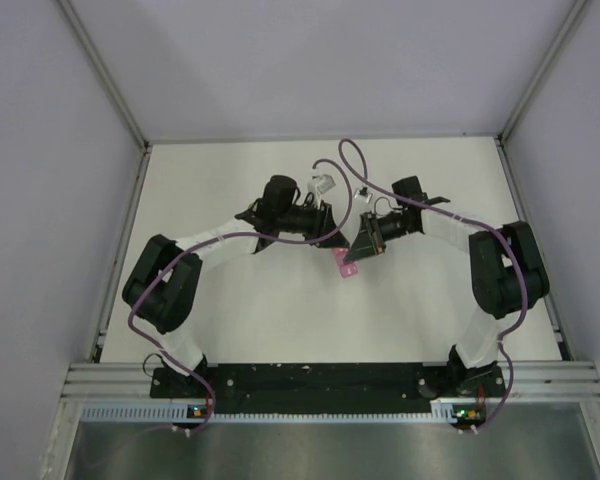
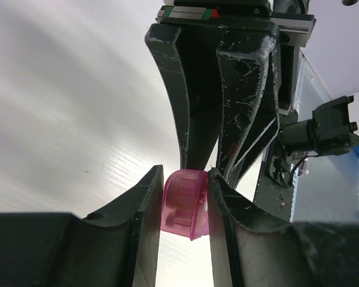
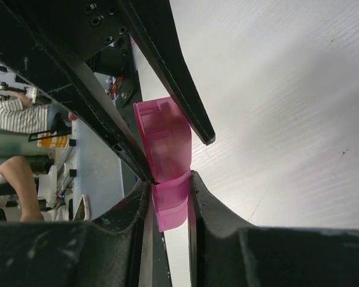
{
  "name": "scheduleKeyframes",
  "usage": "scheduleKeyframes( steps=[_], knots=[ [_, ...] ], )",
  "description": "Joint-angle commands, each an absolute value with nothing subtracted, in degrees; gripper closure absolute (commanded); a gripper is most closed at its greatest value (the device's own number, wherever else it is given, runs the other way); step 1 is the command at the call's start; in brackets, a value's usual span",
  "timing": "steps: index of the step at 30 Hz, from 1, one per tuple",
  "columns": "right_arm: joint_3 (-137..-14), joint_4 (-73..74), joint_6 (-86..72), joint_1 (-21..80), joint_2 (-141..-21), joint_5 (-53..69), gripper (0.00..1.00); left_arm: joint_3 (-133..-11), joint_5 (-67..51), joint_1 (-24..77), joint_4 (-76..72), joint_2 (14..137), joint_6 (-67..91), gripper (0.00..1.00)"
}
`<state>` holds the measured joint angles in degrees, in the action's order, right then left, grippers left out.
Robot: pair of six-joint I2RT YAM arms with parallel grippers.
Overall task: Sort the pills into containers
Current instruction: Close the pill container at the center of the board.
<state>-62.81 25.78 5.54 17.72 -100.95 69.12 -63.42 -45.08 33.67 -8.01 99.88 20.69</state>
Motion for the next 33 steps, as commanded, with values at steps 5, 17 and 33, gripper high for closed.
scheduleKeyframes(
  steps=[5, 17, 33],
  knots=[
    [-67.9, 25.4, 7.5, 17.9, -99.3, 72.5, 0.66, -60.7, -50.8, 33.8, -14.0, 100.5, 25.7, 1.00],
    [-67.6, 28.1, 10.2, 17.8, -99.4, 72.2, 0.56, -59.0, -52.9, 30.6, -19.5, 100.5, 30.9, 1.00],
    [-64.1, 20.6, 6.3, 17.6, -98.6, 72.3, 0.47, -53.4, -52.0, 26.4, -34.7, 97.3, 44.2, 1.00]
  ],
)
